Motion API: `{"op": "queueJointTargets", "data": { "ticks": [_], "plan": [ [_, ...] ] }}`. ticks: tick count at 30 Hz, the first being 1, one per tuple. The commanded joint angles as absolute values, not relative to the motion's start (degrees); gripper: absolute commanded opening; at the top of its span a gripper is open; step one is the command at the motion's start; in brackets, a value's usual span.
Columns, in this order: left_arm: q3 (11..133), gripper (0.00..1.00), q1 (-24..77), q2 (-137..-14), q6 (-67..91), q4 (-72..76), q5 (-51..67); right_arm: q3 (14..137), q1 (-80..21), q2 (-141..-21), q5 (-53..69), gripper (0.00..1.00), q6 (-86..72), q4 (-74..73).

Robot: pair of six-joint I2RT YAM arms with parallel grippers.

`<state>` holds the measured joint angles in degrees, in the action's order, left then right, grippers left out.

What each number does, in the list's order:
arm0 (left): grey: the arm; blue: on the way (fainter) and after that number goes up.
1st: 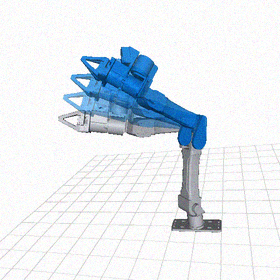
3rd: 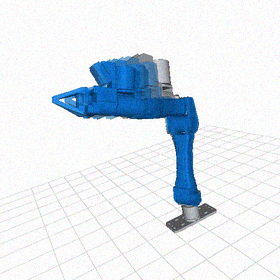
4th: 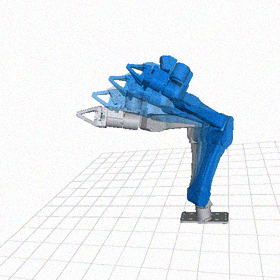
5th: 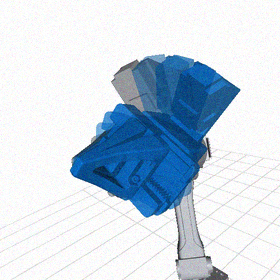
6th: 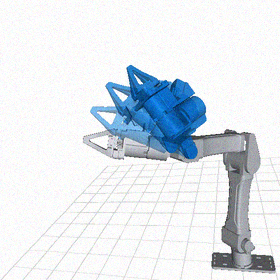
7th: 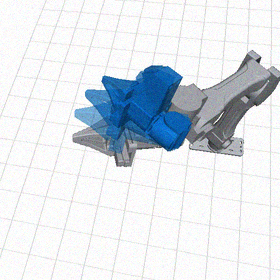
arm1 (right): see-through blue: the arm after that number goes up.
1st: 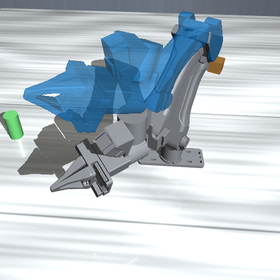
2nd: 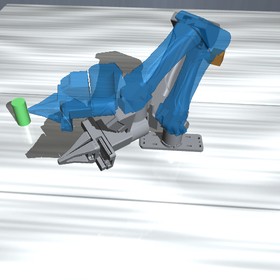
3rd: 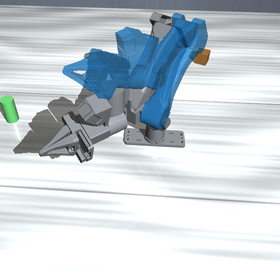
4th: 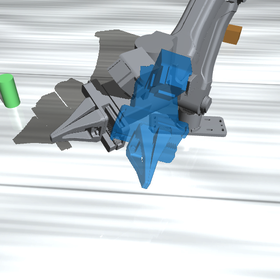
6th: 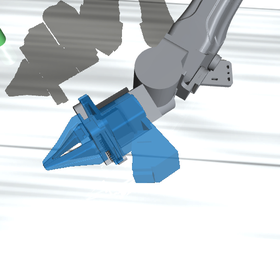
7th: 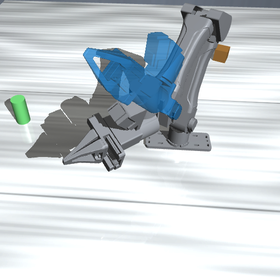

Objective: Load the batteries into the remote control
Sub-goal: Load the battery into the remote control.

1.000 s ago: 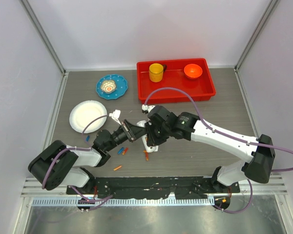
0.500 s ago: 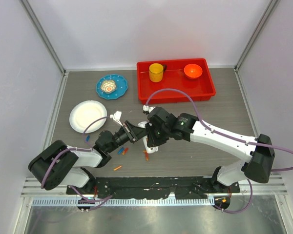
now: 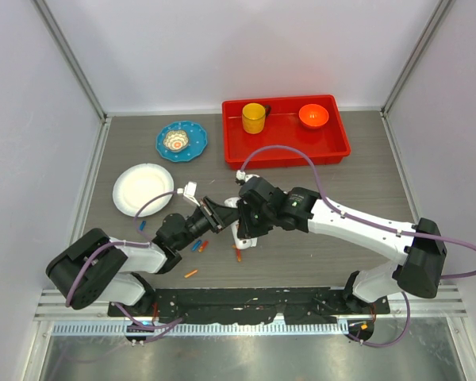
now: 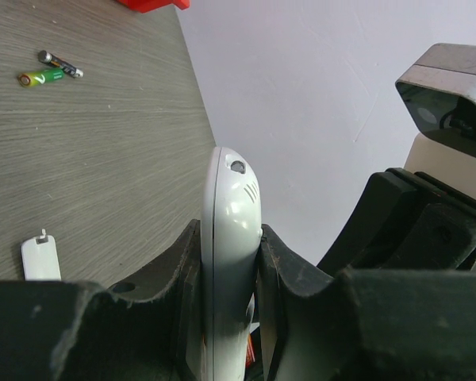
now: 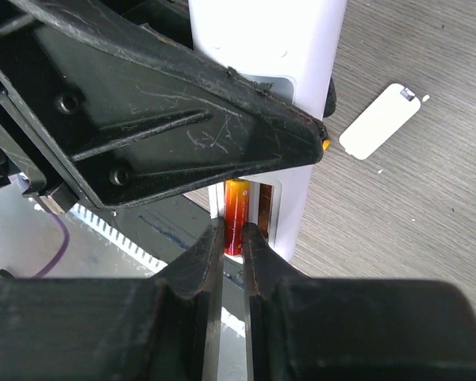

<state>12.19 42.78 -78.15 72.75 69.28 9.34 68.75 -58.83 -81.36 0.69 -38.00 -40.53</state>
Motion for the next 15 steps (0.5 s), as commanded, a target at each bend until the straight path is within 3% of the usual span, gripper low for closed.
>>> {"op": "queueJointTargets", "data": {
  "ticks": [1,15],
  "plan": [
    [14.1,0.0,45.8,-77.2,75.0,88.6,13.0,69.1,-58.6,-81.9,-4.0,0.01,-41.3,-28.3],
    [13.3,0.0,46.4,-77.2,74.6,88.6,11.9,69.9,-58.6,-83.2,-6.3,0.12,-42.9,-27.3]
  ]
}}
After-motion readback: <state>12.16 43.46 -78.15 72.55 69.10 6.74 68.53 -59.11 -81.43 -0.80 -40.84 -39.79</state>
